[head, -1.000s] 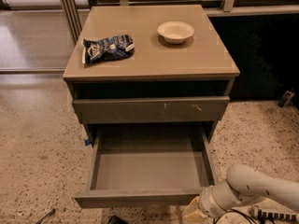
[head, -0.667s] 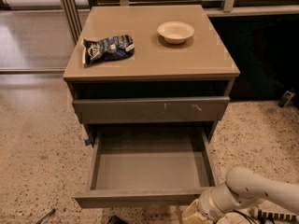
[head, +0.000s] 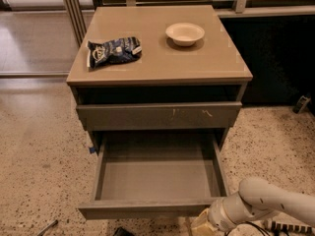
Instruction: Close middle drawer
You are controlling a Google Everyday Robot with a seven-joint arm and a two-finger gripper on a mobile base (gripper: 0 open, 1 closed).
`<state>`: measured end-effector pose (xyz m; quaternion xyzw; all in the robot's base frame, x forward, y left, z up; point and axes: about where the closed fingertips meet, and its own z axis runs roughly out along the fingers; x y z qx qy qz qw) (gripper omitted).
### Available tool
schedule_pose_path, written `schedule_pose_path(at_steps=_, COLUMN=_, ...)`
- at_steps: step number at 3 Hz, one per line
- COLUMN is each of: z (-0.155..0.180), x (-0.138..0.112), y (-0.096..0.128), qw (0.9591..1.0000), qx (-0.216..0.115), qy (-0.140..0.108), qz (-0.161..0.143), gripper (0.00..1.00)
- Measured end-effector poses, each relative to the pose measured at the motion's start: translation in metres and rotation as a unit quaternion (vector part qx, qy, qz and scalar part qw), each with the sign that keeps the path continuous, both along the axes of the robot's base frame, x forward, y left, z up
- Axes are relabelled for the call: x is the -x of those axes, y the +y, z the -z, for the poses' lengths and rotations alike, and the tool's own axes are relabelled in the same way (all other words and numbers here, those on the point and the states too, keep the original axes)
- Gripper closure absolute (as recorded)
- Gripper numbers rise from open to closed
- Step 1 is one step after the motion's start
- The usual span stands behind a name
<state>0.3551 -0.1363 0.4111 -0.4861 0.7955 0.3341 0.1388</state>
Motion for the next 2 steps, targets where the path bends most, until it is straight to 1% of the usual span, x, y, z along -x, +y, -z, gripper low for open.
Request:
schedule_pose_path(at_steps=1, z=-0.004, x=-0.014, y=0.001, qw=0.9997, qx=-0.004, qy=-0.023, qz=0.006, gripper=1.00)
schedule_pose_path(at_steps=2, z=-0.005, x=-0.042, y=0.008, qw=0.9984, qx=-0.006, qy=-0.056, qz=0.009, gripper=1.00)
